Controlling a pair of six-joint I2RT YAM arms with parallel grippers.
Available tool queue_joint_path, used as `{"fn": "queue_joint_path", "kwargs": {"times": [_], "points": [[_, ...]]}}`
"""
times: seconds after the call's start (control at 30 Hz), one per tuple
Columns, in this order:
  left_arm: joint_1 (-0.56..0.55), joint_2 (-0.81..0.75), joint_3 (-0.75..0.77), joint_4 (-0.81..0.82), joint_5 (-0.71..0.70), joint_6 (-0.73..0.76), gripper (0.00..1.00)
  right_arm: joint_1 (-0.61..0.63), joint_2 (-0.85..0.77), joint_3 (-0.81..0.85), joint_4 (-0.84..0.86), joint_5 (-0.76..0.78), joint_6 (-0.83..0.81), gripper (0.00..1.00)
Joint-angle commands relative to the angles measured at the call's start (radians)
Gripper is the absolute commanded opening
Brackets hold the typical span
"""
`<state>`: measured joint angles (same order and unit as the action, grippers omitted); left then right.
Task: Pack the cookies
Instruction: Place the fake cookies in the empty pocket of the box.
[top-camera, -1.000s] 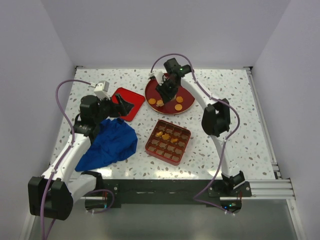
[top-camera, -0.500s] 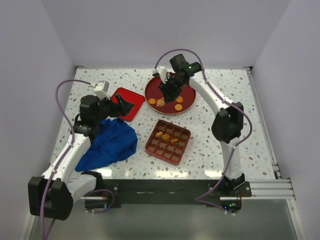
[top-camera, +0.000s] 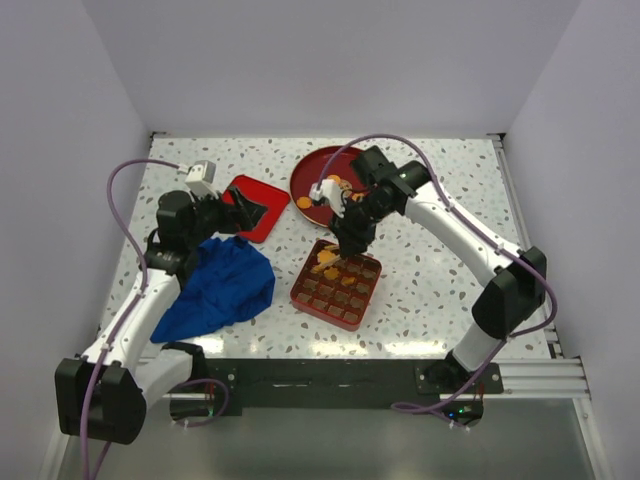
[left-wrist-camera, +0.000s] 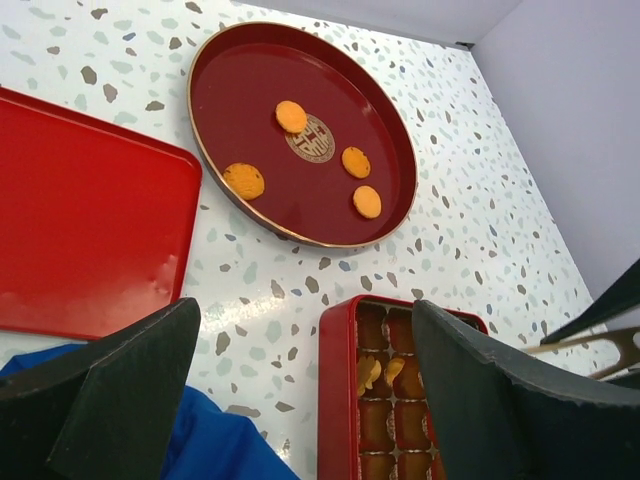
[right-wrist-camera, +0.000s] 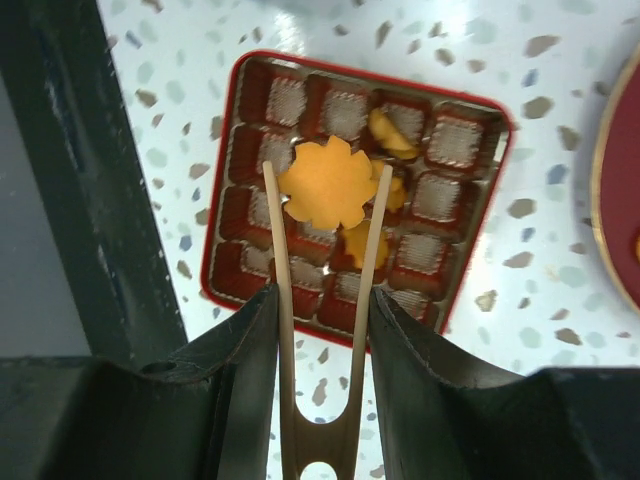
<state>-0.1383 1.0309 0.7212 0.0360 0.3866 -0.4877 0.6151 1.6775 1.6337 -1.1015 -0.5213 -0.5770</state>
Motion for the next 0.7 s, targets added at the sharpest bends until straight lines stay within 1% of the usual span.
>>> {"fn": "queue_joint_path", "kwargs": {"times": [0.0,0.37,0.67], "points": [[0.008,-0.041,-0.025,0.038,0.009,-0.012,0.92,0.040,-0.042,-0.090,0.045,-0.026,-0.038,0.21],[0.009,-0.094,-0.072,0.031,0.001,-0.025,0.93,0.101,0.004,-0.143,0.112,0.055,-0.032,0.24],[0.009,-0.107,-0.085,0.030,-0.002,-0.025,0.93,0.121,0.033,-0.158,0.114,0.093,-0.044,0.29]]}}
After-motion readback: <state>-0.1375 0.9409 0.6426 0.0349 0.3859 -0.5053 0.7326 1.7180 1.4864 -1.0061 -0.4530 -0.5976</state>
